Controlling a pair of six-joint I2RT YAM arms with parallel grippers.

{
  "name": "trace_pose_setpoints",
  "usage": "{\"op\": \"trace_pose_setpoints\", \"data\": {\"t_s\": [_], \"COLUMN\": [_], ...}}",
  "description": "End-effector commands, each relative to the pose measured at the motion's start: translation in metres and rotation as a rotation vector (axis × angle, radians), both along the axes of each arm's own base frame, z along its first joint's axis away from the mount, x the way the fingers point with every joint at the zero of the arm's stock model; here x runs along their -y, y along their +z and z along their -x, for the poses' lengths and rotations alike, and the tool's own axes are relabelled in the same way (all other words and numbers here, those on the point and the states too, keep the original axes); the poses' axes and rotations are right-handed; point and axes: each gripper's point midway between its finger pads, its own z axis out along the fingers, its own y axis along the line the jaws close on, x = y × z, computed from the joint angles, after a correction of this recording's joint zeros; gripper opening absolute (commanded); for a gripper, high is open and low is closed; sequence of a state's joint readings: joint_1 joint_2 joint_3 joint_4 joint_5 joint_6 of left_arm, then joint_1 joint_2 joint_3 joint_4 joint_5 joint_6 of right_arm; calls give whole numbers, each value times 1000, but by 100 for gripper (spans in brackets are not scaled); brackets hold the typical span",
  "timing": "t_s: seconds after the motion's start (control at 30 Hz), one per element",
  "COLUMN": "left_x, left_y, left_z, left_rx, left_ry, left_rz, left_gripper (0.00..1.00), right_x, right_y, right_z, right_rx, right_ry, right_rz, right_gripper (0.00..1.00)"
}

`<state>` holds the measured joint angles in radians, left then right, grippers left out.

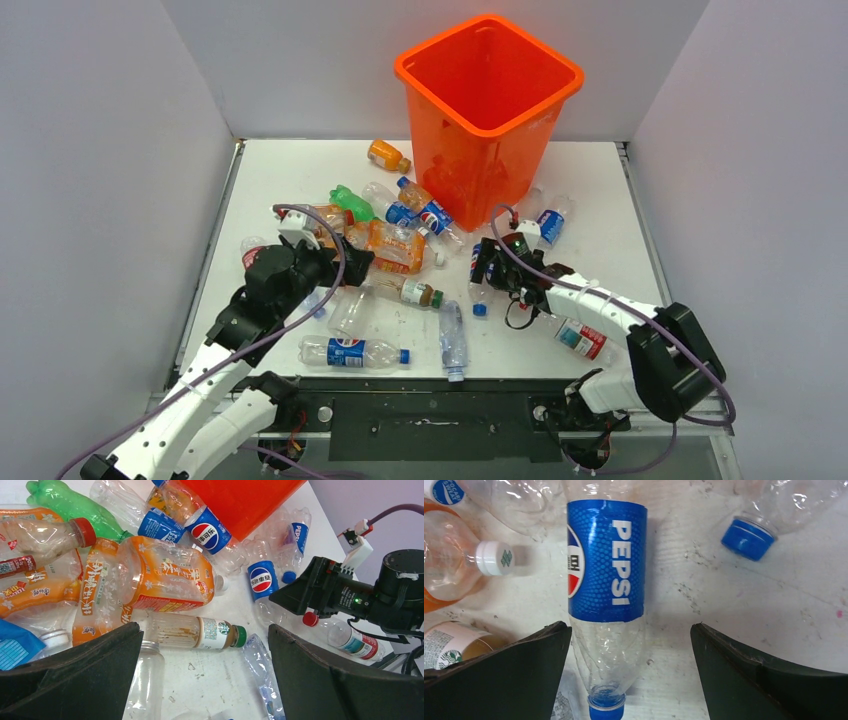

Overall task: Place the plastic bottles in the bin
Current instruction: Pick up the plastic bottle at the center of the board.

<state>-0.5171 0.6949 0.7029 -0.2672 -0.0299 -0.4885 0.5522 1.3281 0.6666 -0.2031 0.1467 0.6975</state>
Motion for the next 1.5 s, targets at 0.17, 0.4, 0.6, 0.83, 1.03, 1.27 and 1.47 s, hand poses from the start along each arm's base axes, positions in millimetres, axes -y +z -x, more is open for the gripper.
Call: {"op": "trace_pose_setpoints", "data": {"t_s": [0.17,0.4,0.6,0.83,1.03,1.27,1.47], "left_x": [2,4,16,53,82,114,138], "left_y": [17,16,20,44,76,75,66], "left_z": [0,3,11,48,95,111,118], "left_rx": [45,46,76,156,276,257,240], "left_ry": [0,-4,-55,-297,-602,-715,-759], "left_rz": [-3,-19,22,306,527,469,391], "left_gripper": [96,96,96,96,96,96,96], "right_x": [-37,-40,-60,-92,-108,-137,-141], "right_y": [-9,-2,70,192,257,284,298], "right_z": [-24,-23,-7,54,93,117,121], "right_rx": [13,52,243,590,786,875,930], "right_ry": [28,25,134,407,516,562,518], "right_rz": [-83,-110,-197,-468,-753,-941,-1020], "right_gripper": [91,64,49,48,48,47,46]}}
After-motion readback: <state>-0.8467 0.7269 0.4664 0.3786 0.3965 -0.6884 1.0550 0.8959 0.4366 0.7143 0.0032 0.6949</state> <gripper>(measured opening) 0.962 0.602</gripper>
